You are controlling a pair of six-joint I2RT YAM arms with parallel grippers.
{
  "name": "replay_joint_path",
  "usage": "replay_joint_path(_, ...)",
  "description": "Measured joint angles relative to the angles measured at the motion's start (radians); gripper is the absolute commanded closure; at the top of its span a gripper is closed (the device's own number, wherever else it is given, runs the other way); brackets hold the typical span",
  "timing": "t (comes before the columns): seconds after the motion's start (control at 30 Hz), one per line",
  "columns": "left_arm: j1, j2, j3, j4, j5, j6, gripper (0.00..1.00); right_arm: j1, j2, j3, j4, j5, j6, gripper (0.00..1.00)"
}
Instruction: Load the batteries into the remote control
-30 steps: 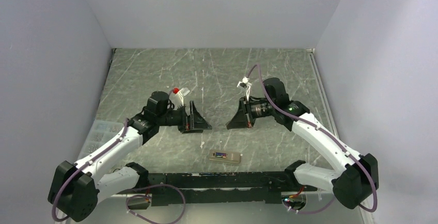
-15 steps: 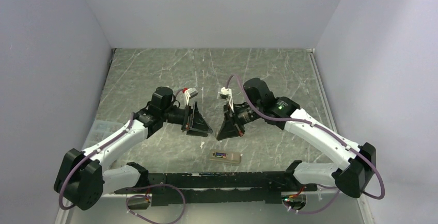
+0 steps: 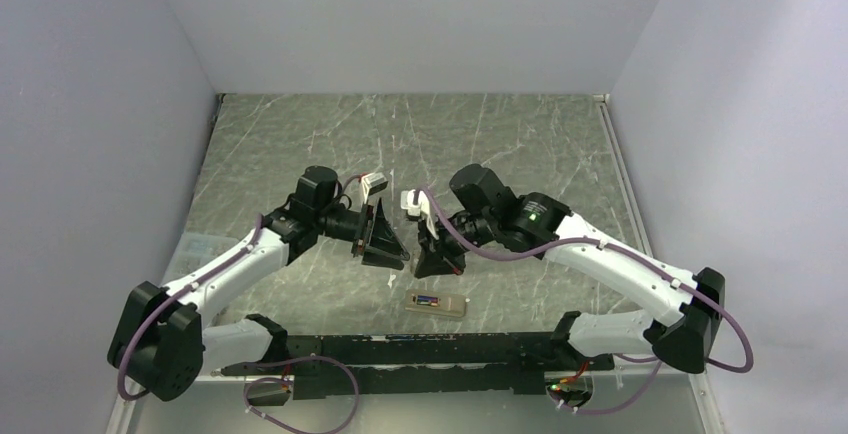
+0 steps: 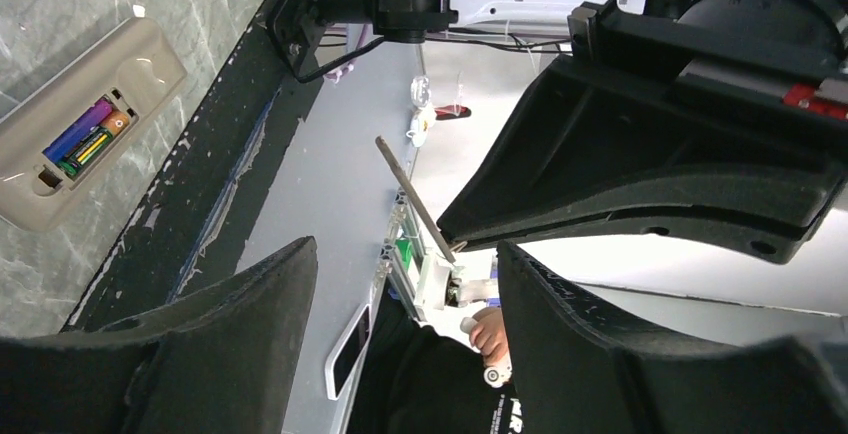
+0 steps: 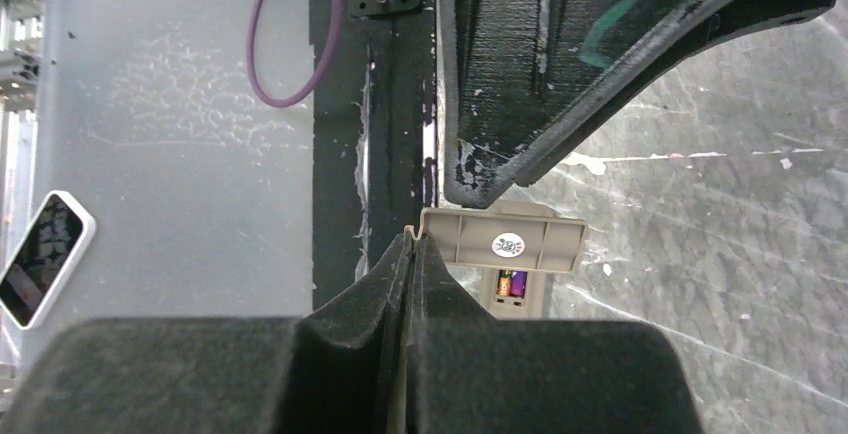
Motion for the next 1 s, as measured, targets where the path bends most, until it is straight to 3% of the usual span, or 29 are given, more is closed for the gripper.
replay_joint_path(0.7,0.001,0.034,0.000,-0.003,0.017,-0.028,0.52,0.164,0.132,0.173,-0.137,0.190,-0.132,1.00)
replay_joint_path(1.0,0.001,0.039,0.000,-0.009,0.018,-0.027,0.67,0.197,0.173,0.232,-0.204,0.230,-0.172,1.00)
